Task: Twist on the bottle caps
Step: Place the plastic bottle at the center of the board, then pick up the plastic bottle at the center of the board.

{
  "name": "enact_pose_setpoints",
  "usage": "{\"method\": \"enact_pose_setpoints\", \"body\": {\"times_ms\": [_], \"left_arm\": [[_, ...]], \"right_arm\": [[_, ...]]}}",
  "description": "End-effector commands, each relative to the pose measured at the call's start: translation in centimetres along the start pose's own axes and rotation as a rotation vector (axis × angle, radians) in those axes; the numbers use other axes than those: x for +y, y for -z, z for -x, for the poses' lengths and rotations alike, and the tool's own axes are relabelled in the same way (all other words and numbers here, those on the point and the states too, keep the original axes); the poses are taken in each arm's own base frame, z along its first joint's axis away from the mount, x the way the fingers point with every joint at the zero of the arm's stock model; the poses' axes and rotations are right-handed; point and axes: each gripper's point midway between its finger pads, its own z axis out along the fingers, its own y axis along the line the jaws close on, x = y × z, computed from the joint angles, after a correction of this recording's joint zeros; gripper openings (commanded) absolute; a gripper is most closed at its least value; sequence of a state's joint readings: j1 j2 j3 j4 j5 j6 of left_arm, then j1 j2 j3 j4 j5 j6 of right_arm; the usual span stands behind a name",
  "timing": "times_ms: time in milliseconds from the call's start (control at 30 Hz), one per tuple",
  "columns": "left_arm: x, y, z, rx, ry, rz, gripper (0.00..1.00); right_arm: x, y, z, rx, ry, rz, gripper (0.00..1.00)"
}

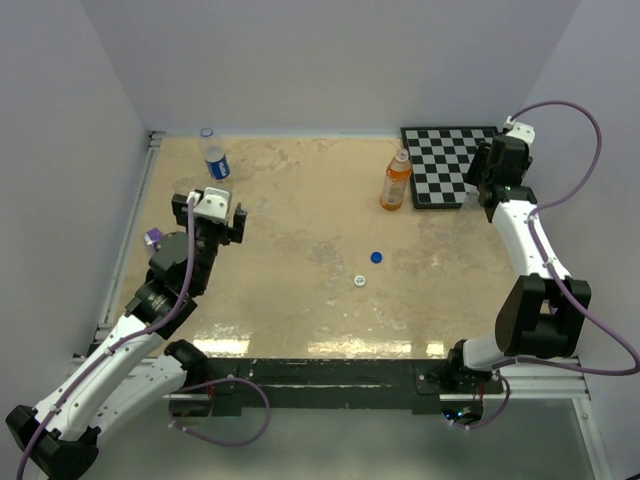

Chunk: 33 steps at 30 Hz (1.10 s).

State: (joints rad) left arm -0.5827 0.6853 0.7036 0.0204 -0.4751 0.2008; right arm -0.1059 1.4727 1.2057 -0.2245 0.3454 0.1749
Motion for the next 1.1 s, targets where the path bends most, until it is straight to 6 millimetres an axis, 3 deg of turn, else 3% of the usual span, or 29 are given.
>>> {"method": "enact_pose_setpoints", "body": {"times_ms": [0,267,400,500,633,767,933,1067], "left_arm": [[-0.2,-0.1,0.8,-0.041,0.018,-0.018,0.82],[-0.4,-0.1,1.0,-0.048,0.025,-0.032,0.82],[-0.6,-0.1,1.1,-0.05,0.032,-0.046,0.82],[-0.8,-0.2,1.0,-0.047,0.034,-0.052,0.82],[-1.3,-0.2,1.2,-0.061,0.034,-0.084,0.82],[-2.1,0.1,1.7,-0.107,0.042,-0.133,0.82],[-2.3,0.0,1.7,-0.11,0.042,-0.145,0.83],[-2.7,0.0,1.5,-0.107,0.043,-0.162,0.84]], "right_arm": [[0.4,1.4,2.4,-0.055,-0.019,0.043,0.71],[1.5,5.0,7.2,-0.132,-0.03,0.142,0.82],[4.3,6.8,8.7,-0.151,-0.013,0.29,0.84],[7.7,8.5,9.6,-0.172,0.017,0.413,0.84],[13.3,9.3,8.0,-0.103,0.104,0.523,0.85],[16.8,8.3,5.7,-0.024,0.138,0.576,0.85],[19.8,6.9,2.6,0.06,0.209,0.575,0.85],[20.7,5.8,1.7,0.073,0.22,0.555,0.84]]}}
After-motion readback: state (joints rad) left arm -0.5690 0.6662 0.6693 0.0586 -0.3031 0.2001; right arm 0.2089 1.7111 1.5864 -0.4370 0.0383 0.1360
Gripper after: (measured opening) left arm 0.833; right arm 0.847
